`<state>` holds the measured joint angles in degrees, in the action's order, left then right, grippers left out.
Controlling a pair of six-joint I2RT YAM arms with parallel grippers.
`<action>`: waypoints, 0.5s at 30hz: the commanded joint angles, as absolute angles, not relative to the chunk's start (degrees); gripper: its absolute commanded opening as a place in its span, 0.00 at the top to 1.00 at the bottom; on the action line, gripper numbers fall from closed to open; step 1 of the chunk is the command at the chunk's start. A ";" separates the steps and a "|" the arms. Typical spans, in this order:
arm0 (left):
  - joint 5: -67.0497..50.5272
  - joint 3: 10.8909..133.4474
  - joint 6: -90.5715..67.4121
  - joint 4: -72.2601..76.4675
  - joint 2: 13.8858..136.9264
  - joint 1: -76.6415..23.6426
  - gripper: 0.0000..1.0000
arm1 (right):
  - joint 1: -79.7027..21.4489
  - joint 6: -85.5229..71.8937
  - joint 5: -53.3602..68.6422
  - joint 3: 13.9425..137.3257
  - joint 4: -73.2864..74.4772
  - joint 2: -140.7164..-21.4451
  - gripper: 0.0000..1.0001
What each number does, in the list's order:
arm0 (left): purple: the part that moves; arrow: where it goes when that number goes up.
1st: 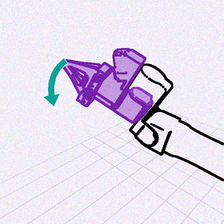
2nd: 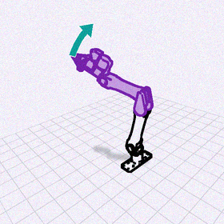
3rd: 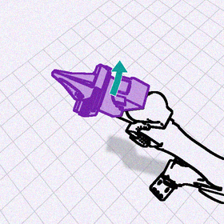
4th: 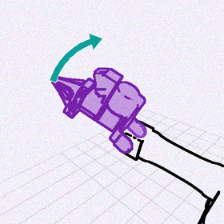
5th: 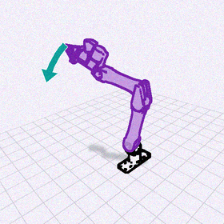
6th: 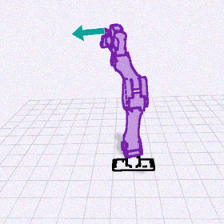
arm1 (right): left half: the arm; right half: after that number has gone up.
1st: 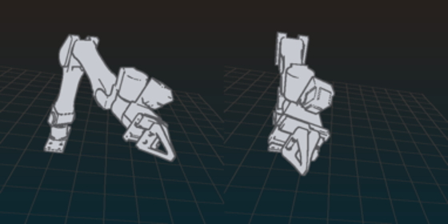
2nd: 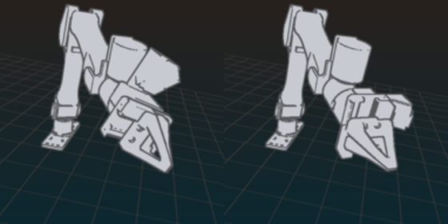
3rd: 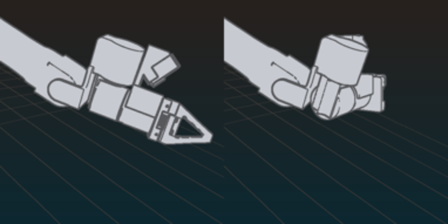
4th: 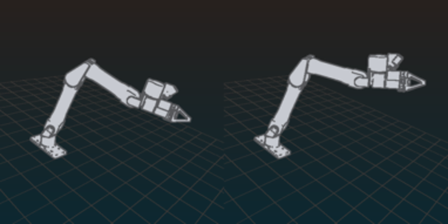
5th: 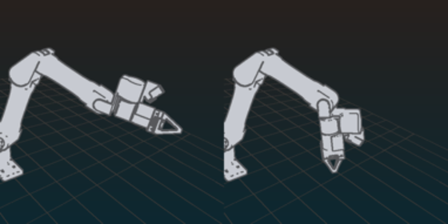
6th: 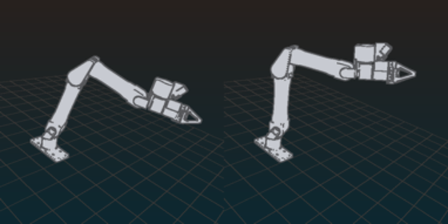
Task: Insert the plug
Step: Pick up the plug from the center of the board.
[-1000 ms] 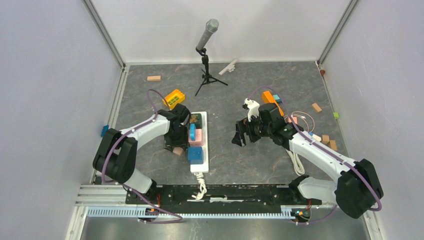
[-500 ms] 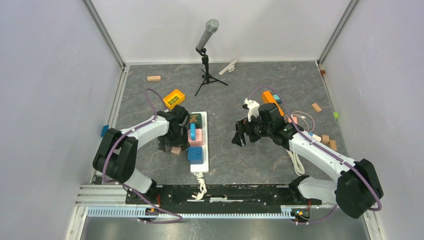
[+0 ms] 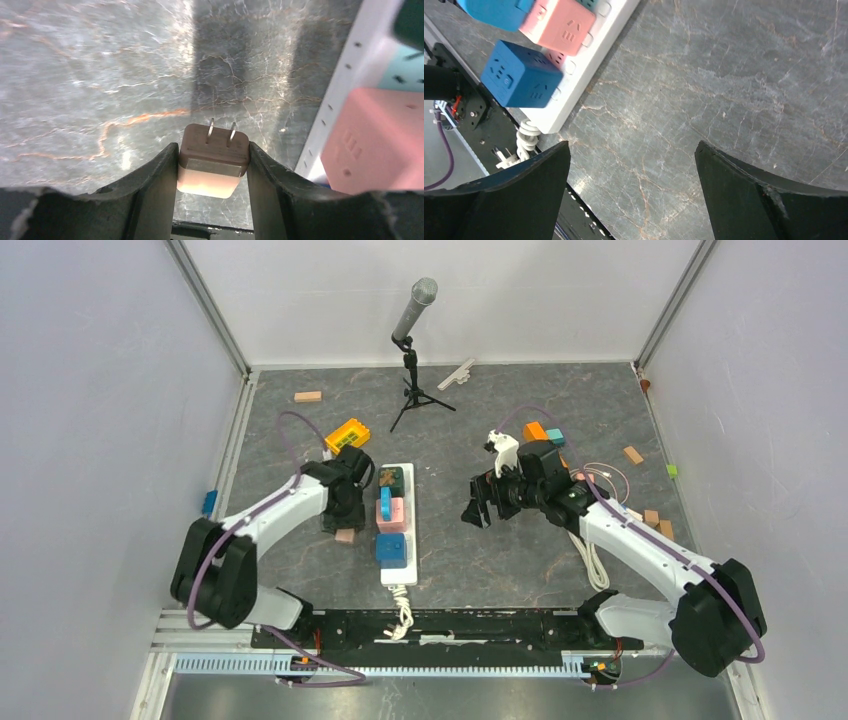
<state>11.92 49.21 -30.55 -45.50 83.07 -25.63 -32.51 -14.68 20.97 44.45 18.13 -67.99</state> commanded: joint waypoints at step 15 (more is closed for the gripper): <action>-14.52 53.06 -1.00 -30.94 46.53 -26.11 0.98 | -31.95 -20.71 37.07 65.35 12.25 -68.95 0.02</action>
